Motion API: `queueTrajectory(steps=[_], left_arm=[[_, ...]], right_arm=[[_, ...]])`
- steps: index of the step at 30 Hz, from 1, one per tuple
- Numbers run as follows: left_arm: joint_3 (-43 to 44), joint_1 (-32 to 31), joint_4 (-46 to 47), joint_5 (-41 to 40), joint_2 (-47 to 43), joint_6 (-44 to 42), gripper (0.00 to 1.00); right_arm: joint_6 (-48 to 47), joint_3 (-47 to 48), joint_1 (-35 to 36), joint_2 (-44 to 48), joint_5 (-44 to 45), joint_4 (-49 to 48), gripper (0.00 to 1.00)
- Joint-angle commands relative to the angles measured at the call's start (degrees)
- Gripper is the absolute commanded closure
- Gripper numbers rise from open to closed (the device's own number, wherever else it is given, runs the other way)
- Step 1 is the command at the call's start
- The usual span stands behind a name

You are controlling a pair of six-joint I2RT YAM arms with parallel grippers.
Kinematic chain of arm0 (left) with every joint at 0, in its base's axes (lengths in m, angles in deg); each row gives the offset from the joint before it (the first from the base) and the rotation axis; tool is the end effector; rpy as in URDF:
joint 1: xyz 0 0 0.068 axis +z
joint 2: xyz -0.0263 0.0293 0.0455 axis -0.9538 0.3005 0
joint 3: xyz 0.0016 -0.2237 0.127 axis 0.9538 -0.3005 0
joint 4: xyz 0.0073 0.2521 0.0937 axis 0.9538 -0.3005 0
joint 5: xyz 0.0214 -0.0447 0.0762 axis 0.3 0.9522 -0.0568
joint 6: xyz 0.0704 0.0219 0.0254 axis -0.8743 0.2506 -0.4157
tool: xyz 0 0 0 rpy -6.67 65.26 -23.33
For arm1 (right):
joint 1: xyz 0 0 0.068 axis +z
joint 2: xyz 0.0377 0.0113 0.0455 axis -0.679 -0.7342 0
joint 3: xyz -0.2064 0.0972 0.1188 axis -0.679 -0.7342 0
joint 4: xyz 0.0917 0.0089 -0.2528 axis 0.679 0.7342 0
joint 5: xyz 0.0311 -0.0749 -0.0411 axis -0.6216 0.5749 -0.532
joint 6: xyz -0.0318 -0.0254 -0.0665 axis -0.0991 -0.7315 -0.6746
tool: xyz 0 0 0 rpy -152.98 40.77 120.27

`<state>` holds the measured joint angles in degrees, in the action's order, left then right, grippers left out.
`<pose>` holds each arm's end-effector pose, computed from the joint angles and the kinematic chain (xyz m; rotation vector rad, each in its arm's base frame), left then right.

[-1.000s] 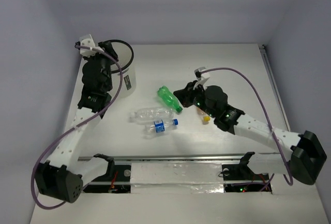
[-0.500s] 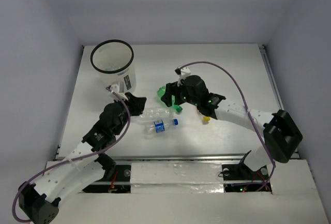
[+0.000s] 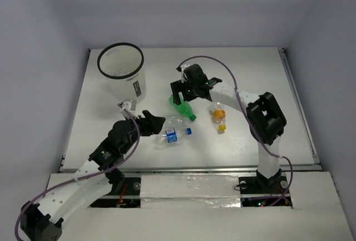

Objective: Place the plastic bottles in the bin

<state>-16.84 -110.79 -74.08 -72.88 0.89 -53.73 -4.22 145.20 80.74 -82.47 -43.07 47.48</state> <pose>0.1690 -0.1222 0.2467 -0.0654 1.7319 -0.8628 0.3625 0.2917 0.1884 -0.5886 2.3021 0.5503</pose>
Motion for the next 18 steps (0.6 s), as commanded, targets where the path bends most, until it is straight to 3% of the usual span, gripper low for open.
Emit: queueTrajectory(steps=[1, 3, 9, 18], left_arm=[[-2.59, -1.26, 4.42, 5.98, 0.02, -1.64, 0.30], [-3.30, -3.19, 6.88, 7.13, 0.72, -2.00, 0.23], [-5.06, -7.77, 6.98, 3.27, 3.54, -3.22, 0.22], [-4.36, -14.89, 1.45, -8.24, 4.42, -2.36, 0.22]], right_arm=[[-4.76, 6.75, 0.78, -3.22, -2.46, 8.98, 0.10], [-5.72, 9.29, 0.78, -4.90, -3.68, 11.17, 0.10], [-4.15, 12.56, 0.78, -9.74, -6.42, 12.86, 0.15], [-1.16, 11.51, 0.78, -9.04, -0.53, 9.09, 0.38]])
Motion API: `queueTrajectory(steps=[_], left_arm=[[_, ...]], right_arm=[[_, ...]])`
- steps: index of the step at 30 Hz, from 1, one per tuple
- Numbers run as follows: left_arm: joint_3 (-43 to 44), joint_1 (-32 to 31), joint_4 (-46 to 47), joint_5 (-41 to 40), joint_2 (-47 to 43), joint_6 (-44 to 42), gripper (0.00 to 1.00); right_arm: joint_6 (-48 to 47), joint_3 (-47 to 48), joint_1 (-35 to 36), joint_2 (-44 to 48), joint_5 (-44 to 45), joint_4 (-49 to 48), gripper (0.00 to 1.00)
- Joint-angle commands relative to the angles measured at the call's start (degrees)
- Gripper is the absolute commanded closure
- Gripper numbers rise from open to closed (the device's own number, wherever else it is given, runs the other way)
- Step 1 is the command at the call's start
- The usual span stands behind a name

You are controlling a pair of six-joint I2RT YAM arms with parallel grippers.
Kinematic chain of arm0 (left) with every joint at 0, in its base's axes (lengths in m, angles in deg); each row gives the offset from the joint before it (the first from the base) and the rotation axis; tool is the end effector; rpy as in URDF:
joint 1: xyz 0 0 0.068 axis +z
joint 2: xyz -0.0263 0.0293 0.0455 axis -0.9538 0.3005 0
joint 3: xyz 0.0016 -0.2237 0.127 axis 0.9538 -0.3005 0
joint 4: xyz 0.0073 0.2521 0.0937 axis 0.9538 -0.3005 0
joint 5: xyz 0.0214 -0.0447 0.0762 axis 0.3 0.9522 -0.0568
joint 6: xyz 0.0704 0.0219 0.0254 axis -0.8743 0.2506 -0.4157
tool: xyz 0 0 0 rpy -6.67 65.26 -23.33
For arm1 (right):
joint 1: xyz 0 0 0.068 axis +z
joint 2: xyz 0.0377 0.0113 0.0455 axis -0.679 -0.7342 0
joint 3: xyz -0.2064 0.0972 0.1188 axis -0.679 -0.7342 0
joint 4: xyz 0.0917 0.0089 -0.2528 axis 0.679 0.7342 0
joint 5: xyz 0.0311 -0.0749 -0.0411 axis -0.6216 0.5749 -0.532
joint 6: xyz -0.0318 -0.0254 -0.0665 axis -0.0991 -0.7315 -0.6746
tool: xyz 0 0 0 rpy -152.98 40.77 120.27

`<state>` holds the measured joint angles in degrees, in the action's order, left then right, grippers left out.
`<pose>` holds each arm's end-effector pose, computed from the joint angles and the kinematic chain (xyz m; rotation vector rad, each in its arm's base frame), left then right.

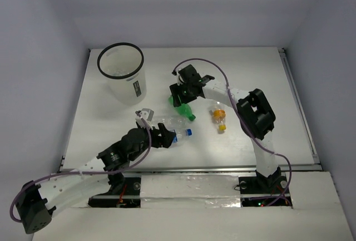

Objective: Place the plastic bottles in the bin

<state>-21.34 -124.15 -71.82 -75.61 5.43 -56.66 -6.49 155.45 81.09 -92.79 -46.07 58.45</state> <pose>0.1431 -0.1616 0.2057 0.1709 1.8579 -0.8923 0.3739 0.3088 0.1507 -0.7018 2.4768 0.5260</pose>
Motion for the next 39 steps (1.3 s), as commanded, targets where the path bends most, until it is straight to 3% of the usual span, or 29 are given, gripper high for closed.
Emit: queueTrajectory(steps=[1, 12, 19, 23, 33, 39], left_arm=[[-0.03, -2.23, -1.33, -6.56, 0.05, 2.15, 0.23], [1.03, -4.00, -1.00, -10.35, 1.28, 4.19, 0.24], [3.05, -4.00, -2.65, -11.05, 4.79, 2.16, 0.23], [2.61, -4.00, -5.28, -13.85, 4.80, 9.78, 0.23], [0.06, -4.52, -15.12, -17.03, -3.20, 24.92, 0.21], [-0.73, -4.53, -17.50, -16.06, -4.26, 26.94, 0.17]], right_arm=[[1.20, 0.74, 0.43, 1.98, 3.08, -2.59, 0.44], [0.15, -2.17, 0.43, 12.17, 8.44, -11.20, 0.48], [2.33, 5.11, 0.43, 16.75, 5.03, -14.19, 0.48], [8.22, 11.35, 0.43, 16.22, -0.24, -20.69, 0.48], [27.29, 35.96, 1.58, -0.46, -2.54, -43.34, 0.49], [32.23, 56.17, 4.38, -14.35, 3.52, -45.05, 0.50]])
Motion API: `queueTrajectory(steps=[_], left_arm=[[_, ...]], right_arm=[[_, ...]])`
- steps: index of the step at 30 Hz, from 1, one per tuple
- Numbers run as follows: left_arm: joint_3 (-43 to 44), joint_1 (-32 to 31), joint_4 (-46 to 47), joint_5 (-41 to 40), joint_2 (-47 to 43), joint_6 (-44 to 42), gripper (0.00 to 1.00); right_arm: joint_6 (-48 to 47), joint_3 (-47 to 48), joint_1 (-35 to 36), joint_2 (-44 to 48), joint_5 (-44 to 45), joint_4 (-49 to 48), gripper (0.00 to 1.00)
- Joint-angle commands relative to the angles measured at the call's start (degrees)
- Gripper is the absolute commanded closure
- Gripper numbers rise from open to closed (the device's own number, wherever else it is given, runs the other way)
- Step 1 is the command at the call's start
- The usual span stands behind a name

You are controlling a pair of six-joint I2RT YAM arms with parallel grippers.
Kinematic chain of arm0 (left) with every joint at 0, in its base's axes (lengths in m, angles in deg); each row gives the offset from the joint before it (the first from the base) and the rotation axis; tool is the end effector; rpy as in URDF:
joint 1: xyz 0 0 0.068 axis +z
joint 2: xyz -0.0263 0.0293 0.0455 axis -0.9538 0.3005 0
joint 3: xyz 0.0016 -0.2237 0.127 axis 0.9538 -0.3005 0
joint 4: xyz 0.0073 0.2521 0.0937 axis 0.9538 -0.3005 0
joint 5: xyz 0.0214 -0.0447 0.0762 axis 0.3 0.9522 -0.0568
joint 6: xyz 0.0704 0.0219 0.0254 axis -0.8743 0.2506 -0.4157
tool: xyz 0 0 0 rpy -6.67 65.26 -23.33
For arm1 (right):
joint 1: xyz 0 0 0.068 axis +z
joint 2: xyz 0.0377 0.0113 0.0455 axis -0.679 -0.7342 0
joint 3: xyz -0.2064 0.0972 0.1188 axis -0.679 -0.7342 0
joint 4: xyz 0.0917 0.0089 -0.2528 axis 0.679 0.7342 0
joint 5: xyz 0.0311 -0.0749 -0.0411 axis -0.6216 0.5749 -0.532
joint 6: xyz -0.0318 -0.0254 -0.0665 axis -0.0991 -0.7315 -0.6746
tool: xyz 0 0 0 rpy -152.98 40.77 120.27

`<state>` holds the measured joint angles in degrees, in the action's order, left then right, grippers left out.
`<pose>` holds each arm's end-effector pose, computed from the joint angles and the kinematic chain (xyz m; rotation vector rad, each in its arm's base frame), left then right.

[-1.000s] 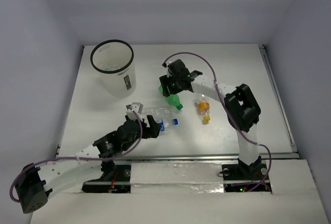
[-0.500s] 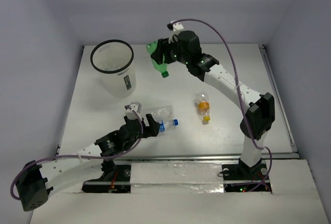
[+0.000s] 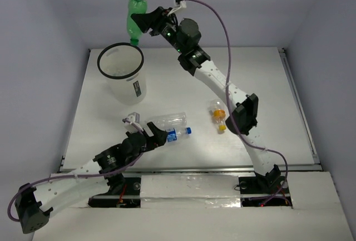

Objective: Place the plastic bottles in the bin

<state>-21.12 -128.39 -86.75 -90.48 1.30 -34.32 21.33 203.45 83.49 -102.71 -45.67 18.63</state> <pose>0.1325 -0.1450 0.1881 -0.2853 2.0024 -0.8514 0.4090 0.3652 0.4643 -0.1784 1.2376 1.2833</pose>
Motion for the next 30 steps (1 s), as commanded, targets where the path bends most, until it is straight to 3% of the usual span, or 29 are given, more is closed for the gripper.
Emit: queueTrajectory(steps=[1, 12, 15, 22, 30], left_arm=[[-1.21, -0.28, -2.49, -0.94, 0.13, 4.96, 0.17], [-2.80, -0.28, -1.53, -0.32, 1.10, 5.58, 0.16], [-2.18, -0.28, -0.91, 0.12, 2.24, 5.31, 0.16], [1.86, -1.33, -1.43, -2.34, 2.86, 2.59, 0.17], [13.53, -4.85, -1.70, -8.66, 9.35, -2.67, 0.19]], right_arm=[[4.67, 9.24, 2.51, -7.05, 3.65, -5.66, 0.50], [0.46, 3.02, 4.79, -9.37, 5.33, -6.01, 0.49], [-0.69, 0.29, 4.80, -8.40, 4.98, -6.80, 0.44], [-2.88, -4.11, 5.32, -4.98, 4.01, -6.28, 0.21], [-7.54, -9.20, 5.32, 3.90, 1.56, -5.75, 0.14]])
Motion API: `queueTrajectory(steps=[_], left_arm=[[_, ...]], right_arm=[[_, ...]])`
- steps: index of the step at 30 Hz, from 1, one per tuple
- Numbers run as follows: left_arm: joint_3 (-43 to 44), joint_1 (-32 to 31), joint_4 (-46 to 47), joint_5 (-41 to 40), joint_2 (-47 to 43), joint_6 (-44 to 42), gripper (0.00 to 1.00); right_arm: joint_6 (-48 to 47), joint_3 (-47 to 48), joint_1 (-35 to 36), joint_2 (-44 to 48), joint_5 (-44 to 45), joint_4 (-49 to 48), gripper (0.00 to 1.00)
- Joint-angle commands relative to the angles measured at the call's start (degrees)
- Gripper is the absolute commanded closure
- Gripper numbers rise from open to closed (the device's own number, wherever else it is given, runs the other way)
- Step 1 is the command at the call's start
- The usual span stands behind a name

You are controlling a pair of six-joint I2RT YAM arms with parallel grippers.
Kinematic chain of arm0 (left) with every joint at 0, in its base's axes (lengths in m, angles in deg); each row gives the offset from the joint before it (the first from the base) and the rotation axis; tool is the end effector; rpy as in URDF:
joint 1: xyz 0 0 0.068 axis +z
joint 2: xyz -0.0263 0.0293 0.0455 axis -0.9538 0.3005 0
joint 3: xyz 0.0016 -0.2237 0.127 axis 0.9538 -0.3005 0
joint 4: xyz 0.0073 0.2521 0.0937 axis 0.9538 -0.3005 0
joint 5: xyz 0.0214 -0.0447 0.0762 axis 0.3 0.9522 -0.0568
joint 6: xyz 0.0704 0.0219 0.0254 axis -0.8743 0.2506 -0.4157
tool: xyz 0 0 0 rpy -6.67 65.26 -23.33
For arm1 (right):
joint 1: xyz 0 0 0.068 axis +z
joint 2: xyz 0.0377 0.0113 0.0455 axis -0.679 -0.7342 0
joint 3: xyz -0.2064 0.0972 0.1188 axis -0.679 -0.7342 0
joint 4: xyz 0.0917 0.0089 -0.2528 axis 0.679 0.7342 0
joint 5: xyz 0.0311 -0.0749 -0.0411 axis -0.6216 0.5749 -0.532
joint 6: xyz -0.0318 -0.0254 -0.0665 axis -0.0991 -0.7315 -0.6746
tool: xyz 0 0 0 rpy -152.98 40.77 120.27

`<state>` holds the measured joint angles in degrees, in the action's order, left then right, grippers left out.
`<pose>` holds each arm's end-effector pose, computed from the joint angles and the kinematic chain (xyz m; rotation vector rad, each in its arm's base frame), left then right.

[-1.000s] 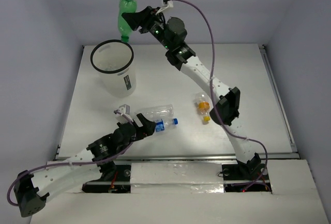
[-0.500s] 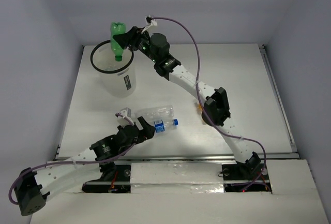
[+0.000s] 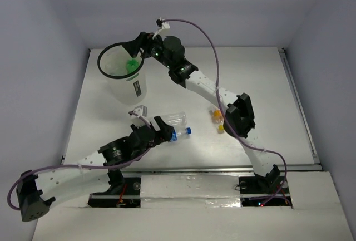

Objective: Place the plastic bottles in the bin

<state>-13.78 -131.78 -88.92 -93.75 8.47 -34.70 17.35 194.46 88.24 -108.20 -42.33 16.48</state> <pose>0.1341 -0.1634 0.2104 -0.2479 2.0190 -0.8088 0.4125 0.4280 0.3567 -0.2351 1.4535 1.2034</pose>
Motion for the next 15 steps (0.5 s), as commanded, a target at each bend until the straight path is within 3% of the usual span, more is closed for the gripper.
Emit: queueTrajectory(steps=[1, 7, 9, 12, 15], left_arm=[[7.42, -2.95, 0.64, -6.17, 4.63, -2.75, 0.19], [17.09, -5.42, 7.04, -6.62, 18.96, -6.79, 0.19], [21.57, -6.21, 9.59, -4.79, 28.87, -9.51, 0.19], [28.67, -7.26, 12.14, -3.99, 36.19, -11.80, 0.19], [36.32, -7.27, 12.68, -2.49, 45.50, -14.26, 0.18]], right_arm=[[-4.79, -1.18, 0.58, 10.79, -2.32, -3.61, 0.13], [-11.11, -18.13, 0.58, 28.17, -1.19, -4.22, 0.14], [-13.22, -28.02, -0.47, 37.63, 0.74, -5.18, 0.23], [-15.34, -39.29, -1.18, 47.42, 3.12, -4.23, 0.32], [-18.94, -44.68, -2.66, 58.94, 6.71, 1.90, 0.43]])
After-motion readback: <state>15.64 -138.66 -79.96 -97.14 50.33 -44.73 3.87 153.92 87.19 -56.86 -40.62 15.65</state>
